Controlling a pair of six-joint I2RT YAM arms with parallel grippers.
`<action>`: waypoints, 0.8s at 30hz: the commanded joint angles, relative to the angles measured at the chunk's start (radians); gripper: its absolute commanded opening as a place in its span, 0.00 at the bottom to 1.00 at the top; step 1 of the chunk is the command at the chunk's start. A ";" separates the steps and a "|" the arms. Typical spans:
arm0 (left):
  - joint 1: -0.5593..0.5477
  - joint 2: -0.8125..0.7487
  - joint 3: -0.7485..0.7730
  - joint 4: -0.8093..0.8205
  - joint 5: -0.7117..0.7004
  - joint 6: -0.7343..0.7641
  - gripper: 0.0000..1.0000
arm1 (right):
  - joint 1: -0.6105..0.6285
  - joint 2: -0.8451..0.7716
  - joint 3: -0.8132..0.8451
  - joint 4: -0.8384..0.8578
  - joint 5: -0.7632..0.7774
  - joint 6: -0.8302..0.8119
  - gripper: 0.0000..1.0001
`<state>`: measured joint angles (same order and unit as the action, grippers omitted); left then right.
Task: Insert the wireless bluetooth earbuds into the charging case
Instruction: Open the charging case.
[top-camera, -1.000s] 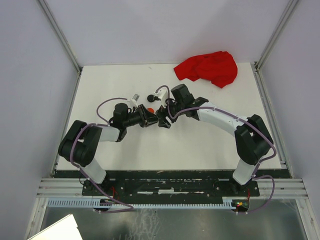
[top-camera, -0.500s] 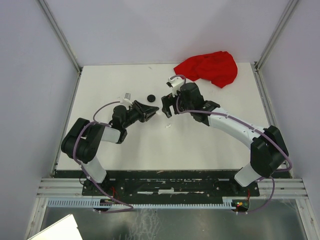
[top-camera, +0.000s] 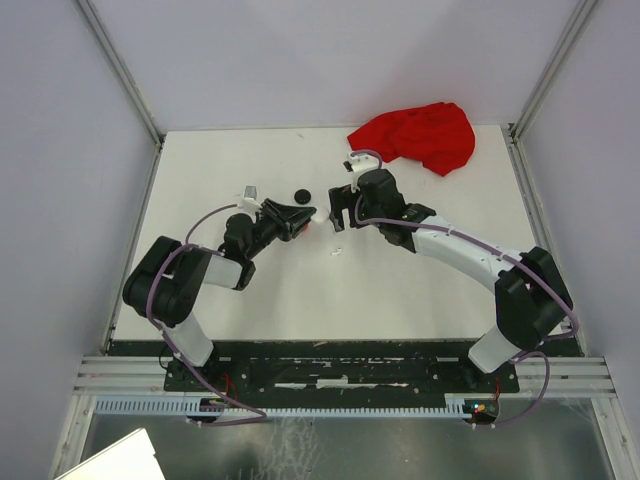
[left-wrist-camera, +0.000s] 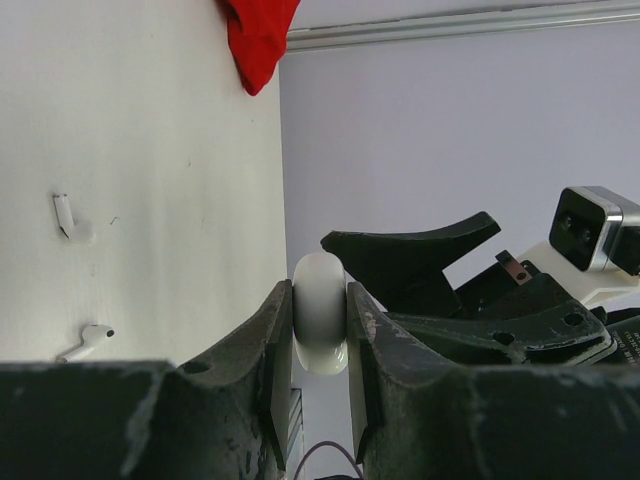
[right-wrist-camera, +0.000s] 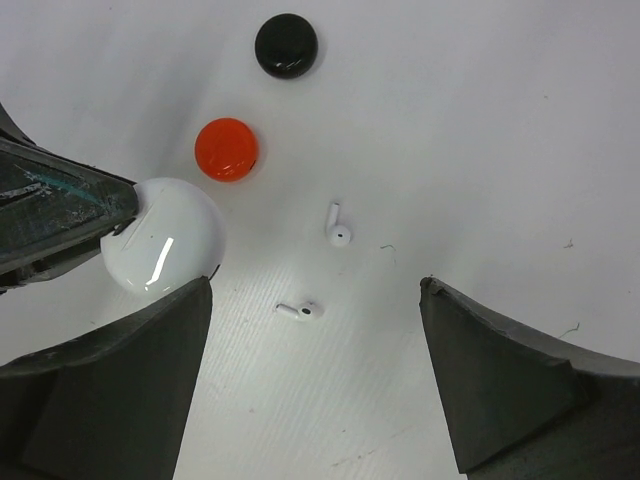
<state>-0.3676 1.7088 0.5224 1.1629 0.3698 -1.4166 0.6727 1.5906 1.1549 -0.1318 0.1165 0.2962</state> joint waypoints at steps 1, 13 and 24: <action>-0.010 0.017 0.004 0.069 -0.003 -0.012 0.03 | -0.002 -0.006 0.030 0.030 0.019 0.021 0.93; -0.010 0.028 -0.002 0.077 0.007 -0.005 0.03 | -0.002 -0.005 0.043 0.020 0.012 0.027 0.93; -0.015 -0.012 0.013 0.061 0.028 -0.006 0.03 | -0.002 0.105 0.080 0.009 -0.031 0.046 0.93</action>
<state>-0.3733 1.7309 0.5220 1.1603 0.3721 -1.4162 0.6720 1.6711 1.1912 -0.1440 0.1070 0.3191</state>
